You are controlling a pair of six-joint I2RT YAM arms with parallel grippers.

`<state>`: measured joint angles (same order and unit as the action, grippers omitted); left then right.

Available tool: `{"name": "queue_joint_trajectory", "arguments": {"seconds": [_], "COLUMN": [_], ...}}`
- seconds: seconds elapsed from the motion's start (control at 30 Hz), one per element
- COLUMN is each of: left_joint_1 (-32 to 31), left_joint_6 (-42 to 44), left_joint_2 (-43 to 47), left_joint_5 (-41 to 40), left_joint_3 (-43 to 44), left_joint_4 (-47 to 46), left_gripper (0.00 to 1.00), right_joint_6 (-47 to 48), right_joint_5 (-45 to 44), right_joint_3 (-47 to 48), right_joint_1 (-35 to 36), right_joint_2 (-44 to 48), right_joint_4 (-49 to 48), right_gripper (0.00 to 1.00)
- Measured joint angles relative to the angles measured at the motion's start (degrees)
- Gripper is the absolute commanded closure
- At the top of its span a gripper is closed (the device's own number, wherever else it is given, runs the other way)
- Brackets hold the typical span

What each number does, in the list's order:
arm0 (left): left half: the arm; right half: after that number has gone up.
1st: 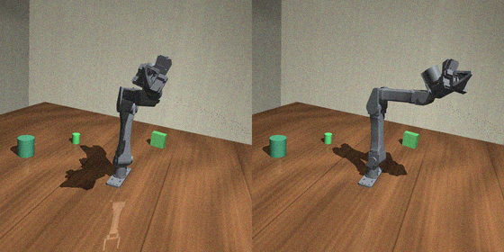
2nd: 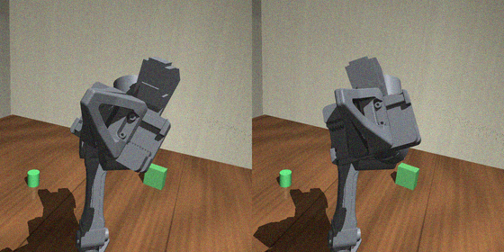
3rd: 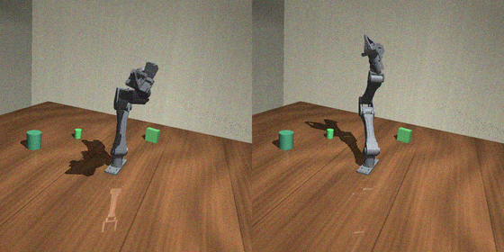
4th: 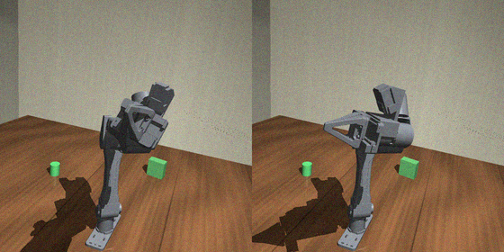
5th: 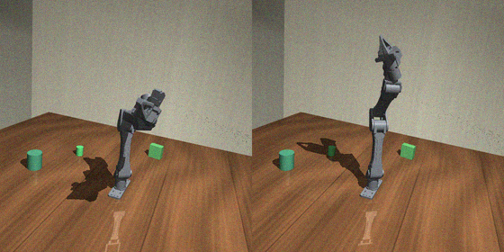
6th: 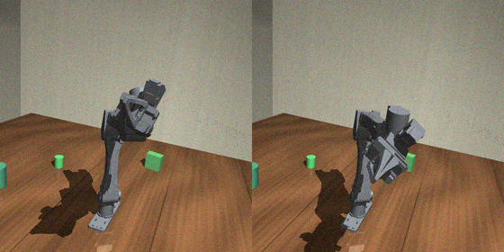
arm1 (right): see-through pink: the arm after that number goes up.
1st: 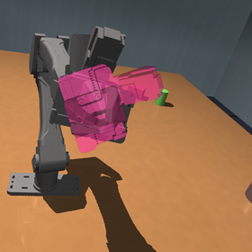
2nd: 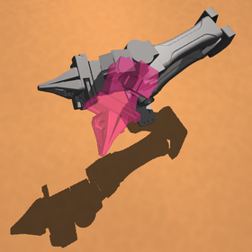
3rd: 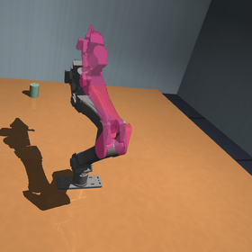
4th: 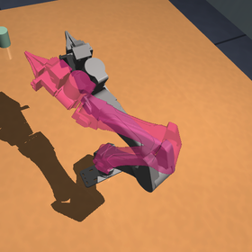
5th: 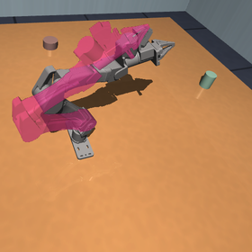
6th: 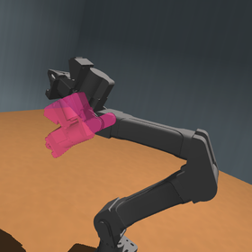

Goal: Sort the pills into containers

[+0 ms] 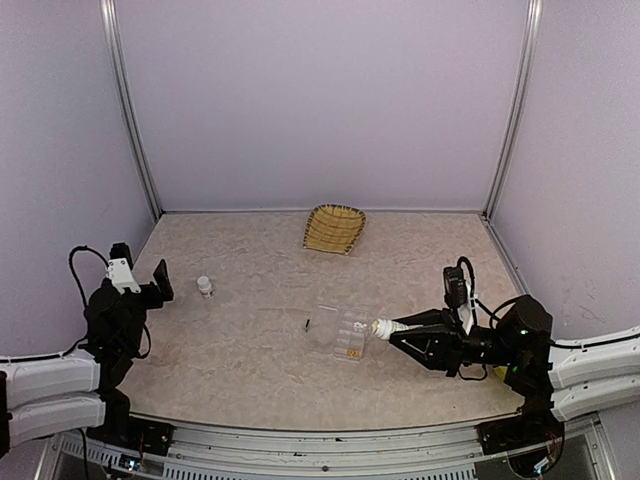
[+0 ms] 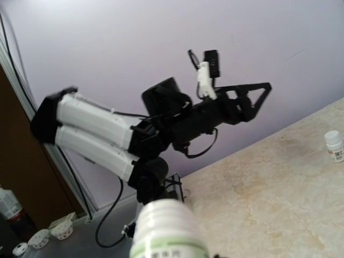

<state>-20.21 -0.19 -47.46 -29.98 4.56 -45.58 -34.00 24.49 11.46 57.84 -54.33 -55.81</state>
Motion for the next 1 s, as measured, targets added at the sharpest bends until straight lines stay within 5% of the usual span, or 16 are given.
{"name": "queue_joint_trajectory", "arguments": {"seconds": [0.33, 0.7, 1.0], "left_joint_1": [12.09, 16.92, 17.09], "left_joint_6": [2.10, -1.11, -2.32], "left_joint_2": [-20.26, -36.61, -41.29], "left_joint_5": [8.59, 13.97, 14.99], "left_joint_3": [-1.55, -1.25, 5.77], "left_joint_4": [-21.66, -37.24, -35.32], "left_gripper": [0.01, 0.01, 0.01], "right_joint_6": [1.25, 1.66, 3.08], "right_joint_5": [0.17, 0.76, -0.50], "right_joint_3": [0.00, 0.02, 0.02], "right_joint_1": [0.00, 0.00, 0.00], "right_joint_2": [4.94, 5.35, 10.27], "right_joint_4": [3.26, 3.72, 5.22], "right_gripper": [0.80, 0.80, 0.81]}}
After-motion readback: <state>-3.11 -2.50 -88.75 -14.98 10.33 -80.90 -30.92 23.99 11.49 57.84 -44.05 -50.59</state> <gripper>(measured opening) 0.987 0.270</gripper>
